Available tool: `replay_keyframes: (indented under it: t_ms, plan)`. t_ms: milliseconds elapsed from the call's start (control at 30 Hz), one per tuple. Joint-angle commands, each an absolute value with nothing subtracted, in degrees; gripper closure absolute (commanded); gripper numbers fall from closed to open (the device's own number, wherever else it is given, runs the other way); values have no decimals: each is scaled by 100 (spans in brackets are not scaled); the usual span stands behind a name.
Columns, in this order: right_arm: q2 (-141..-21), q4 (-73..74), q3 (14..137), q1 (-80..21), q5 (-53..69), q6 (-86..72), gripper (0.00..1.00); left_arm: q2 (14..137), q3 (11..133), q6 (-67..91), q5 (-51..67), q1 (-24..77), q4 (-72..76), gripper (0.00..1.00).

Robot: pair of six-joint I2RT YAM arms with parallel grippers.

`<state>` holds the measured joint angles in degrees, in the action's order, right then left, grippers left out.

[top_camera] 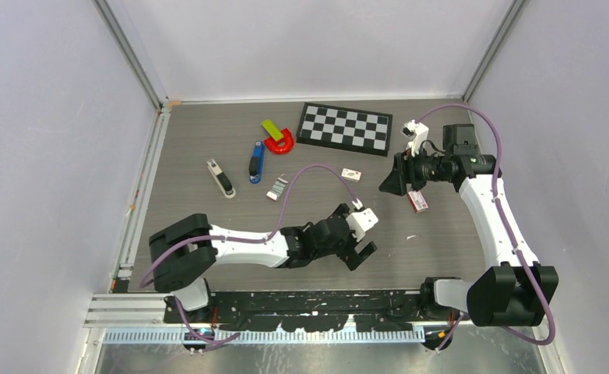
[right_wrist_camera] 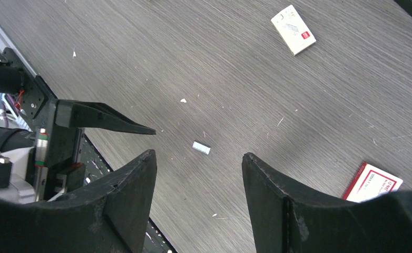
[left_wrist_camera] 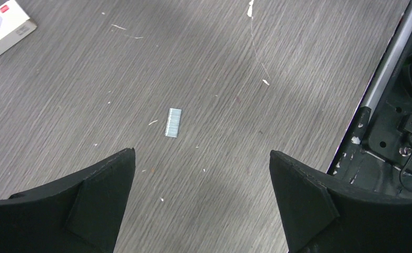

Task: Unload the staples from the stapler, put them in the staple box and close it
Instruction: Pick up the staple from the center of the board.

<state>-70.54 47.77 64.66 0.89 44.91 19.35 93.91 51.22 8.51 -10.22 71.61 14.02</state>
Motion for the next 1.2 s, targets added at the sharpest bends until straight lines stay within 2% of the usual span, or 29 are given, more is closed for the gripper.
replay_keyframes:
  t_ms: [0,367,900,1100,1167]
  plan:
    - [-7020,4770,6583,138,4601,1964,35,9580,5487,635,-455,6929,1727,1]
    - [-7101,4860,6625,185,4649,2033,35,9978,5923,796,-789,6720,967,4]
    - [-7167,4900,6642,202,4667,2050,35,10165,5972,1217,-162,6266,1051,11]
    - [-7173,4909,6653,209,4658,2054,35,10504,6642,1292,-99,6212,269,21]
    - [-7174,4915,6651,211,4659,2065,35,10625,6782,1271,-98,6214,107,28]
